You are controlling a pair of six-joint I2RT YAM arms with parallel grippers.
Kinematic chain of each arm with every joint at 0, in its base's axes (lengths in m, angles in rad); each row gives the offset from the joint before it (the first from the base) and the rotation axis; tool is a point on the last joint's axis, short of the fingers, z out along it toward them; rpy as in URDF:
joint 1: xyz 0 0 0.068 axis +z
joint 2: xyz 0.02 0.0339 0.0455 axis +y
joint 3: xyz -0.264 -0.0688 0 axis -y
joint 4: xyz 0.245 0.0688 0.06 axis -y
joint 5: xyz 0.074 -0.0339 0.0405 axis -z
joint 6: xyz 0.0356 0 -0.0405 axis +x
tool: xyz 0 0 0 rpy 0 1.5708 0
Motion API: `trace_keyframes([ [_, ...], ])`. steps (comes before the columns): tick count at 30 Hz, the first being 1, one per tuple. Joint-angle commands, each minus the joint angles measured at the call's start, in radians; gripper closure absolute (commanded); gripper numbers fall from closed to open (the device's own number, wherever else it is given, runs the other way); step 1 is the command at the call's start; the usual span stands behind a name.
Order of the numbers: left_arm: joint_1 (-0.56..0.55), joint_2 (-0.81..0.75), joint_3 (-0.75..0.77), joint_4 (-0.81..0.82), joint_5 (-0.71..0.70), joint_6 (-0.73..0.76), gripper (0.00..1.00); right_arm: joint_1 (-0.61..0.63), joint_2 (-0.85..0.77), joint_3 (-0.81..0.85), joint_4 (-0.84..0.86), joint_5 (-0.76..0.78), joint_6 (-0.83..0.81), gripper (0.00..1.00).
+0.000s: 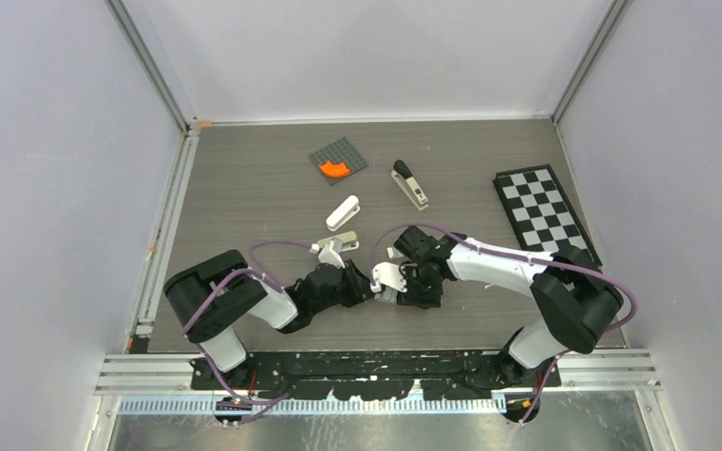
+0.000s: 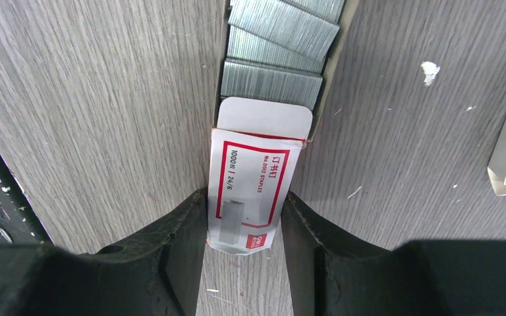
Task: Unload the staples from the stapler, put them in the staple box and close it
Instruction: Close the staple box at the center of the board.
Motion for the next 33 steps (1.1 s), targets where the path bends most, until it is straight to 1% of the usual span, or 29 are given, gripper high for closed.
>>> trace_keyframes([
  [1, -0.02, 0.028, 0.009, -0.037, -0.009, 0.0, 0.79, 0.009, 0.047, -0.016, 0.126, 0.044, -0.021, 0.52],
  [17, -0.041, 0.057, 0.025, -0.038, -0.019, -0.007, 0.8, 0.015, 0.057, -0.015, 0.133, 0.057, -0.017, 0.51],
  [22, -0.042, 0.073, 0.04, -0.045, -0.014, 0.008, 0.8, 0.017, 0.053, -0.02, 0.127, 0.049, -0.043, 0.51],
  [28, -0.042, 0.03, 0.083, -0.186, -0.015, 0.086, 0.8, 0.017, 0.045, -0.029, 0.134, 0.078, -0.064, 0.51],
  [33, -0.033, -0.027, 0.074, -0.262, -0.04, 0.111, 0.8, 0.015, 0.044, -0.028, 0.126, 0.099, -0.067, 0.49],
])
